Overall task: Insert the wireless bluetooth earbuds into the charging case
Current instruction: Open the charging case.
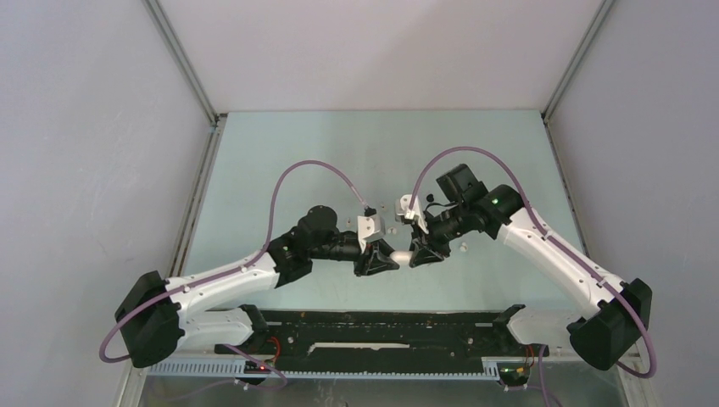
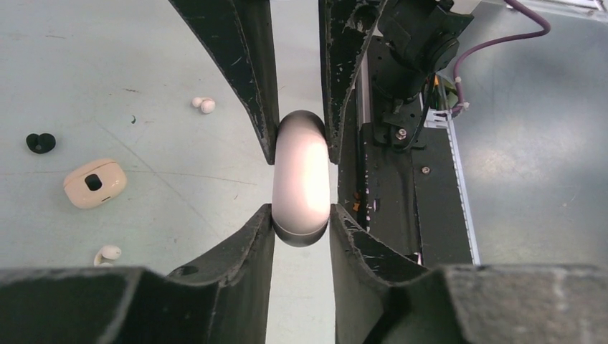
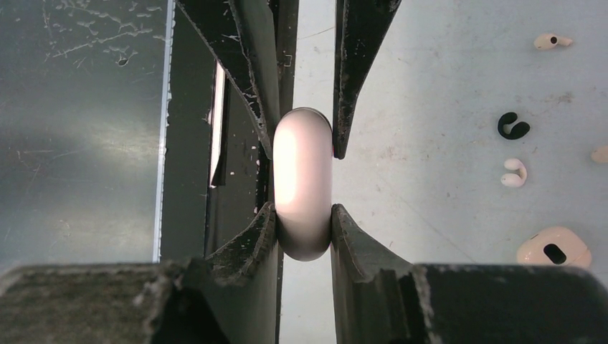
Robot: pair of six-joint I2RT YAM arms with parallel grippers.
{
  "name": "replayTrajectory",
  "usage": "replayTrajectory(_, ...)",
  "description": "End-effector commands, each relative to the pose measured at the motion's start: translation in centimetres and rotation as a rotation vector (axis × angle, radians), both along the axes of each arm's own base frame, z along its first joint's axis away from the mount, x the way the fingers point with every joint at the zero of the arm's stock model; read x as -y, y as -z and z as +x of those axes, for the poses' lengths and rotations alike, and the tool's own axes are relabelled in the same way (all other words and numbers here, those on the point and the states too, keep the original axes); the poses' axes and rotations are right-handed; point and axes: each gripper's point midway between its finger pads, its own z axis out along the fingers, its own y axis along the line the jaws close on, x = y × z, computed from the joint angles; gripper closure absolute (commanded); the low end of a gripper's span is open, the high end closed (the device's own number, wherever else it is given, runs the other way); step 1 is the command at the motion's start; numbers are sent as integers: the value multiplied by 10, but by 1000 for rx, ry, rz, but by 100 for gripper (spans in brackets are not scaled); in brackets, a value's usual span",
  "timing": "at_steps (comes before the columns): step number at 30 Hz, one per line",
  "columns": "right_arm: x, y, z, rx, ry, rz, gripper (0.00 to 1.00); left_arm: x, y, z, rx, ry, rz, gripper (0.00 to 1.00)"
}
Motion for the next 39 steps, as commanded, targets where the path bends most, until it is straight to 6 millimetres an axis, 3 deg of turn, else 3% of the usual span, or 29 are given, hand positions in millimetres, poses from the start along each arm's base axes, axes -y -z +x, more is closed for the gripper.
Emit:
replayTrajectory(1, -5, -20, 8, 68, 13, 44, 91, 7, -17, 4, 60, 1, -40, 59)
replayTrajectory(8, -3, -24, 9, 91, 27, 45, 92, 7, -15, 5, 60, -7, -27, 55)
replayTrajectory(18, -3, -26, 9, 84, 33, 53, 92, 7, -13, 7, 61, -13, -19, 60)
replayTrajectory(26, -3, -25, 8, 75, 35, 52, 91, 8, -14, 5, 59, 3, -23, 72)
replayTrajectory(29, -4, -24, 8, 64, 38, 52, 90, 8, -14, 4, 61, 12, -25, 83)
replayTrajectory(32, -6, -25, 8, 54, 41, 55, 82, 8, -14, 2, 63, 22, -28, 95)
replayTrajectory(35, -6, -26, 8, 46, 43, 62, 80, 8, -13, 1, 66, 25, -32, 100)
replayTrajectory(37, -6, -25, 8, 43, 43, 63, 81, 8, -13, 2, 62, 20, -30, 97)
replayTrajectory(39, -6, -26, 8, 39, 45, 65, 85, 9, -13, 3, 54, 14, -29, 78)
